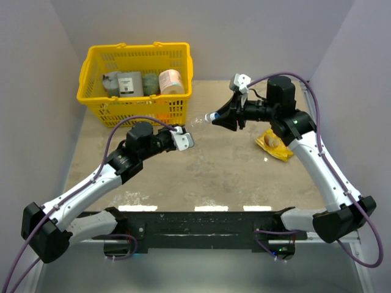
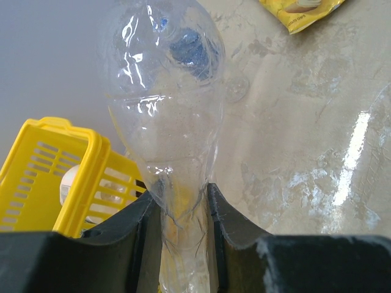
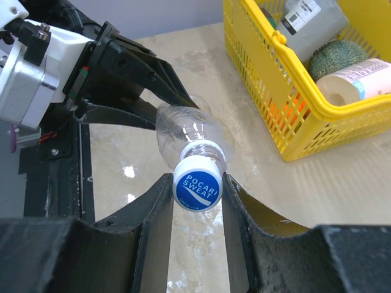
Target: Screw on the bottle caps
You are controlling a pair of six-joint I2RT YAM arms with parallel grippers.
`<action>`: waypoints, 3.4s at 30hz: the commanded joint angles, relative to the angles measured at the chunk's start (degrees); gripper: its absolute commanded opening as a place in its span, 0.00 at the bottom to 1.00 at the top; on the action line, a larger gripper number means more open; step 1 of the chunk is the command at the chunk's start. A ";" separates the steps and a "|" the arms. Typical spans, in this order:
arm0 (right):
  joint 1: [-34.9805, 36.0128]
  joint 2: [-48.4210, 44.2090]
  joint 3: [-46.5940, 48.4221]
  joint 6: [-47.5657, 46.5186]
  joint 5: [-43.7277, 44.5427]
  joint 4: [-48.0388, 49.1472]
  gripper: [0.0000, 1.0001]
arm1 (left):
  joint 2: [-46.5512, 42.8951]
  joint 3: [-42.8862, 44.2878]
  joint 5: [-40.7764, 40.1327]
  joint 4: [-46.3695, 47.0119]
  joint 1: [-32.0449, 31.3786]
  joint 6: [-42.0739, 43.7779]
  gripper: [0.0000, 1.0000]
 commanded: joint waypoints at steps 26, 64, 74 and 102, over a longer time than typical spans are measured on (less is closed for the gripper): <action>1.39 1.39 -2.37 4.27 -0.34 0.02 0.37 | -2.15 0.84 0.51 8.29 -1.66 -0.06 0.00; -6.96 13.43 13.37 64.66 5.66 9.75 0.02 | 18.77 -10.15 -27.97 59.10 -14.59 78.00 0.00; -13.54 11.58 12.48 63.88 -4.81 24.02 0.99 | 16.23 13.02 -45.47 16.92 -7.92 36.03 0.00; -14.96 -11.71 0.34 -51.21 -23.28 -20.52 0.73 | 1.54 16.31 17.46 -19.12 -2.99 -2.87 0.00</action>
